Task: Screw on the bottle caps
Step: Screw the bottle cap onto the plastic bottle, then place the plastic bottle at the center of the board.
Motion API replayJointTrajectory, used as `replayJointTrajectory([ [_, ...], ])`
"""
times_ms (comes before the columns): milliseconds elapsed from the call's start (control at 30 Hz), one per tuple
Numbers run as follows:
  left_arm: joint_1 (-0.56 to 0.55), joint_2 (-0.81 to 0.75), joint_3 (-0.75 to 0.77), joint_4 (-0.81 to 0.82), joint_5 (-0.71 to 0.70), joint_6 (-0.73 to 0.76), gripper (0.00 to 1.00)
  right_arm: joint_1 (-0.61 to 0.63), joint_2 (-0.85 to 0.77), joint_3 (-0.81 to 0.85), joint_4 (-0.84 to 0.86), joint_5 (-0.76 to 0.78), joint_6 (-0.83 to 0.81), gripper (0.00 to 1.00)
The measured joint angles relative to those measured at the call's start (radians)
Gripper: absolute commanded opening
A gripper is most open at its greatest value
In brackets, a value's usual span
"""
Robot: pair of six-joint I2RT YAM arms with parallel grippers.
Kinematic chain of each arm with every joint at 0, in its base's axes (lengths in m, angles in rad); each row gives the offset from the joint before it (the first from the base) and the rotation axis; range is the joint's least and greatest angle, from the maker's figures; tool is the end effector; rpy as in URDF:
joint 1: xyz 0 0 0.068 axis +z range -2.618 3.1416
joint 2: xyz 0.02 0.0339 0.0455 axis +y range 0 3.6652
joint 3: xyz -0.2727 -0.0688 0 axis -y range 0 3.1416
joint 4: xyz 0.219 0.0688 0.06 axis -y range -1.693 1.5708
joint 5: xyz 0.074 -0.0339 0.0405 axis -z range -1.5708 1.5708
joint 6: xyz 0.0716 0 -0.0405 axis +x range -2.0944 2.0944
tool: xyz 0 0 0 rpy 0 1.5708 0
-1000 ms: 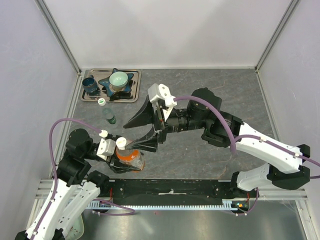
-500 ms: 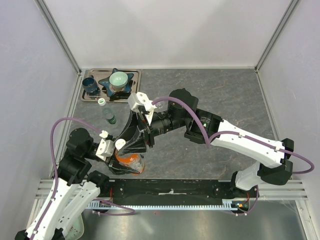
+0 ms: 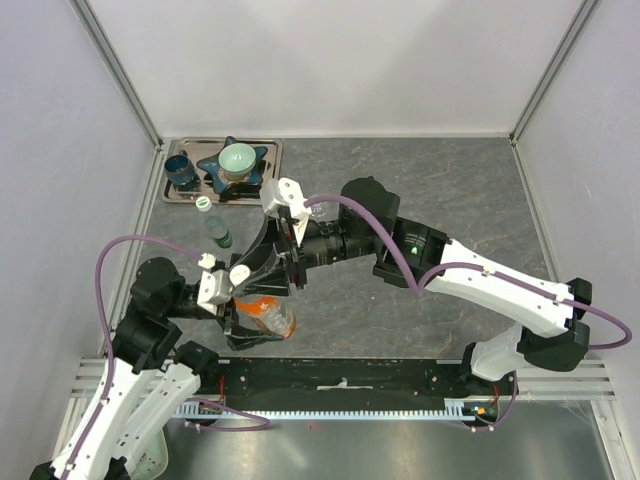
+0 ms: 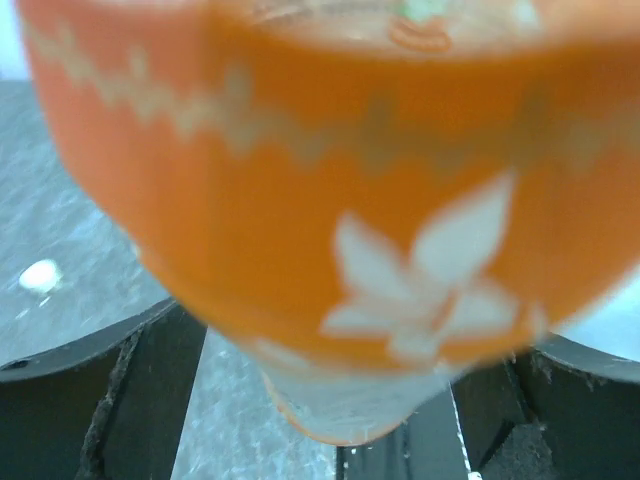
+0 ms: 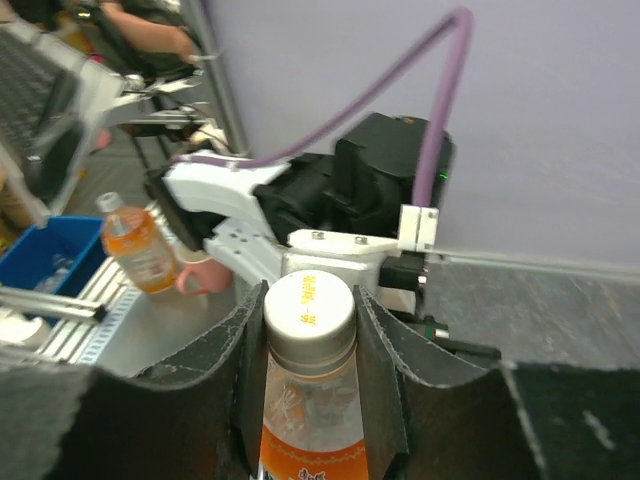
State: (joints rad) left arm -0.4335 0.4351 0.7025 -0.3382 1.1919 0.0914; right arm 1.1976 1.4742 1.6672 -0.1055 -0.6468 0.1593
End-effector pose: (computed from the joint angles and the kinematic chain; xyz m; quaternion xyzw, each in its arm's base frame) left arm 0.0340 -0.0891 0.3371 0.5266 0.4856 -0.5007 0.4860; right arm 0.0793 0.3209 0.4973 -0.5212 0.4398 0.6059 0.4096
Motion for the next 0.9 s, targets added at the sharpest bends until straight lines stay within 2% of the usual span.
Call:
replayJointTrajectory([
  [267,0.027,-0.032,0.122,-0.188,-0.362,0.079,0.99,-0.003,0.020,0.063,-0.111,0.256,-0.092,0.00],
  [433,0.027,-0.132,0.205,-0.264,-0.547,0.149,0.99,-0.018,0.058,0.069,-0.150,0.369,-0.143,0.00],
  [533,0.027,-0.190,0.238,-0.286,-0.730,0.159,0.99,-0.037,0.098,0.068,-0.147,0.416,-0.151,0.00],
  [567,0.027,-0.210,0.256,-0.275,-0.847,0.156,0.99,-0.043,0.112,0.060,-0.132,0.429,-0.153,0.00],
  [733,0.019,-0.223,0.325,-0.232,-1.136,0.129,0.99,-0.059,0.206,-0.012,0.027,0.452,-0.127,0.00],
  [900,0.013,-0.203,0.409,-0.192,-1.284,0.082,0.99,-0.056,0.356,-0.116,0.296,0.439,-0.053,0.00],
])
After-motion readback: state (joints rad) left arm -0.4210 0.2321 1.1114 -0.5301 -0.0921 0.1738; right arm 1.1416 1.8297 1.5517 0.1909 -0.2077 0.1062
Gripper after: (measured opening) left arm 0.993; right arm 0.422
